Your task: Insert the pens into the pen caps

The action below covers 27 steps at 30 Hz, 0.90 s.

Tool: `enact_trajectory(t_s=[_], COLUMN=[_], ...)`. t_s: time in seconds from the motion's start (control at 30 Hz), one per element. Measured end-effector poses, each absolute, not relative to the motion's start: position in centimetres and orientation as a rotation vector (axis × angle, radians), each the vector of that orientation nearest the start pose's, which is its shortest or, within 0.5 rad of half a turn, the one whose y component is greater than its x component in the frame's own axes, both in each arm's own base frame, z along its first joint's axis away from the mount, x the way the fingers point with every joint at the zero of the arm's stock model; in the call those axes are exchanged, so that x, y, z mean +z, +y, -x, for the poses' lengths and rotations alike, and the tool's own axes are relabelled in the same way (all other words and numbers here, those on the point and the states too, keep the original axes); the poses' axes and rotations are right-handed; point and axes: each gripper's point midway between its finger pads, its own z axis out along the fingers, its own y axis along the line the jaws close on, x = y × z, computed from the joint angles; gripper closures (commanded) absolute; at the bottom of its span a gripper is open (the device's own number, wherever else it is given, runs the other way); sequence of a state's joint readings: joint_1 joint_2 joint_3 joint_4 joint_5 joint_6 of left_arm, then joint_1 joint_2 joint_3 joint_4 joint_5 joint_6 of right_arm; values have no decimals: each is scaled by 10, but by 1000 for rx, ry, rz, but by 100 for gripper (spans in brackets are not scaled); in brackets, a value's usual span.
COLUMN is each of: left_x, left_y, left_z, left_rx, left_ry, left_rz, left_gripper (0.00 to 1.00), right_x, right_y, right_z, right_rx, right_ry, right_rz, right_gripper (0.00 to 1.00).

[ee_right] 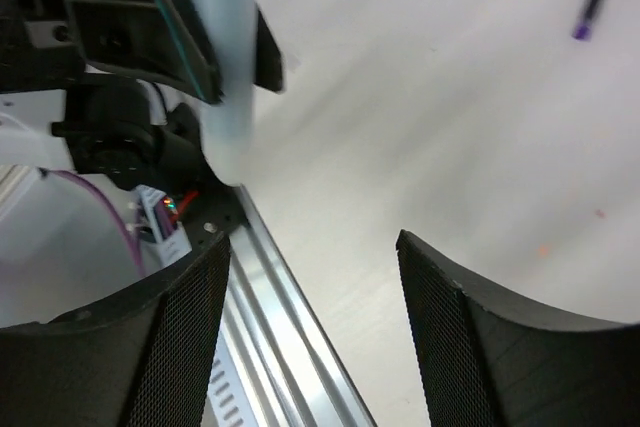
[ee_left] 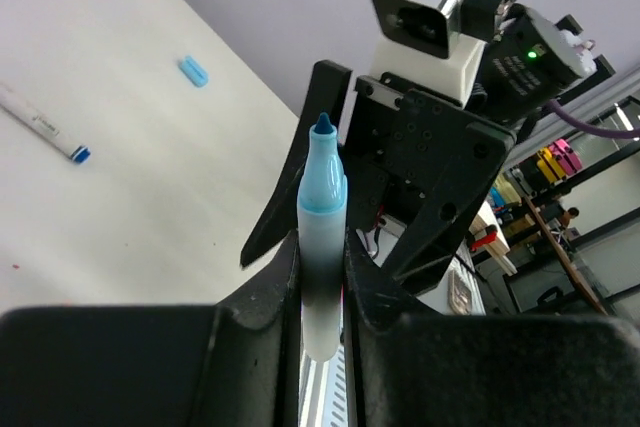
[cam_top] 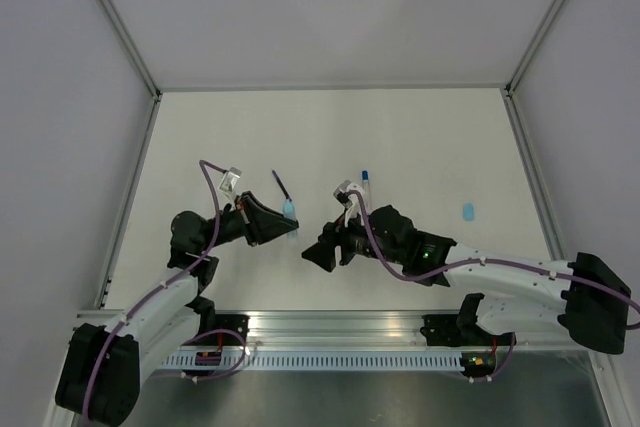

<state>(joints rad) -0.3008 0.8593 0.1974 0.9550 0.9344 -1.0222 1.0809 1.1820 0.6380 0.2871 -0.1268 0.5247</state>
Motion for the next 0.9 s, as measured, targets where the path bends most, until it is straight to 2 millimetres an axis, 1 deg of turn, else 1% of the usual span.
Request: enact_trajectory(t_s=[0.07, 0.13, 0.17, 0.23, 0.3, 0.33, 0.4, 0.43, 0.5, 0.53, 0.6, 0.7, 0.8, 0.9], left_x=[227, 221, 219, 214, 208, 204, 194, 188, 180, 177, 174, 175, 179, 182], left_y=[-223, -223, -222, -220, -218, -218, -219, -219, -221, -221, -222, -222, -221, -221], left_z=[-174, -182, -188, -200, -207, -209, -211, -212, -213, -213, -211, -209, -208, -207], left_rx=[-1626, -1590, -1559, -1497, -1448, -1436, -1433, -1437, -1443, -1447, -1455, -1458, -1454, -1450], left_ry=[1617, 1659, 1680, 1714, 1742, 1759, 1800, 1822, 1856, 1872, 1886, 1887, 1877, 1866], left_rz=[-366, -345, -329, -299, -280, -273, -261, -252, -240, -235, -236, -240, -247, -255], left_gripper=[98, 98, 98, 98, 98, 98, 98, 98, 98, 98, 98, 98, 98, 98], right_x=[177, 173, 174, 179, 189, 195, 205, 206, 200, 192, 171, 141, 112, 86], right_y=[344, 319, 306, 281, 245, 223, 181, 154, 115, 92, 51, 7, -25, -44], right_z=[-152, -165, -174, -199, -241, -265, -306, -325, -344, -351, -355, -351, -346, -335], right_rx=[1090, 934, 858, 723, 575, 492, 362, 289, 196, 147, 66, -16, -71, -88], right_ry=[1961, 1999, 2010, 2036, 2069, 2083, 2099, 2116, 2155, 2181, 2242, 2349, 2462, 2545], right_rz=[609, 549, 518, 436, 295, 203, 36, -61, -193, -268, -394, -513, -606, -678], right_gripper=[23, 21, 21, 23, 23, 21, 18, 18, 17, 17, 17, 18, 20, 20])
